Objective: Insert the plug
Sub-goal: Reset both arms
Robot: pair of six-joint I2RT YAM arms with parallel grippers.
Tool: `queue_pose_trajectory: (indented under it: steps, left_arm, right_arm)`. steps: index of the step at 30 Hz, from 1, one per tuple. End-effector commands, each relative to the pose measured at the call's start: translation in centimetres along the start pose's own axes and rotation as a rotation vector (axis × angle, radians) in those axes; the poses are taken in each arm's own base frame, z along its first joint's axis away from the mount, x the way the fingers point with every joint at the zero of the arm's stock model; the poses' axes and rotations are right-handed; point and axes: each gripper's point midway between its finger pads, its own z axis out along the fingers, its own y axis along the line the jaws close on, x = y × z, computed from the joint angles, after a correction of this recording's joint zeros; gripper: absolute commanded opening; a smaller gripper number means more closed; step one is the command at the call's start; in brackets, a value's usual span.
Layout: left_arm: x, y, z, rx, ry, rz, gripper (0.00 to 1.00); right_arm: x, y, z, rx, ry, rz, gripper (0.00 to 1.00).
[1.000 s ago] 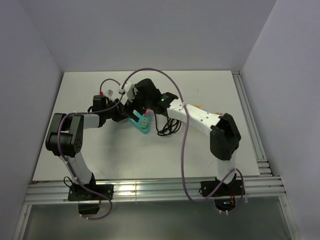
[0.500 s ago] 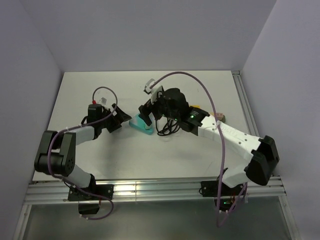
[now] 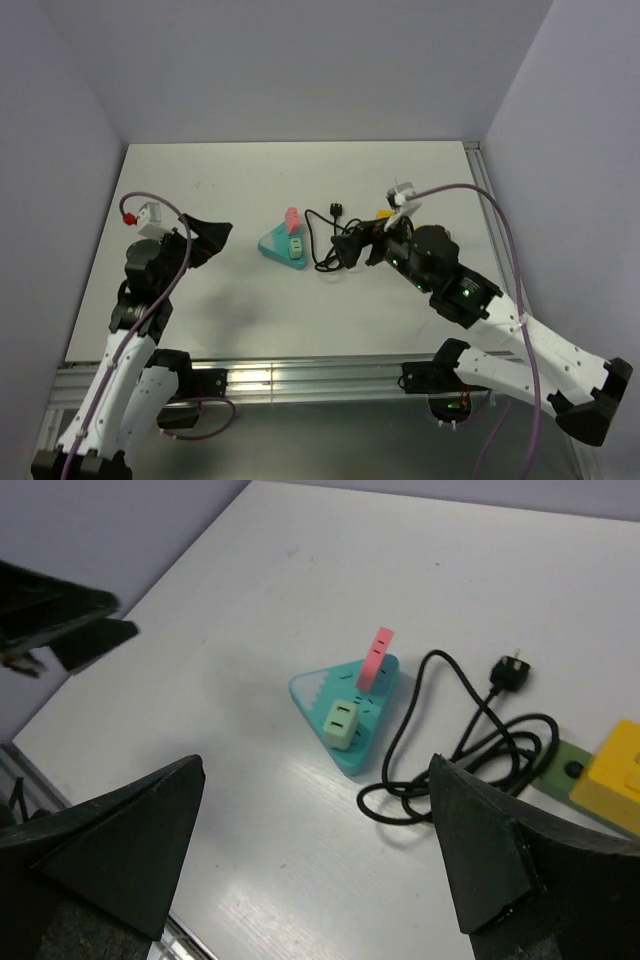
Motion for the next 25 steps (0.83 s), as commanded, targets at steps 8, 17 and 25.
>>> queue_pose_trajectory:
  steps: [8,17,25]
  left_arm:
    - [1.0,2.6,-4.3,-0.032,-0.146,-0.029,1.0]
    - [2.6,5.9,-4.5,-0.166,-0.178,-0.042,0.99]
    - [2.8,6.1,-4.9,-0.149,-0.2,-0.06,0.99]
  right_arm:
    - [4.5,-8.6,-7.2,0.296,-0.195,0.15,1.0]
    - [5.2,-9.9,-9.6,0.273,-0.359,0.276,1.0]
    - [5.7,-8.9,-9.0,0.222,-0.322,0.225,1.0]
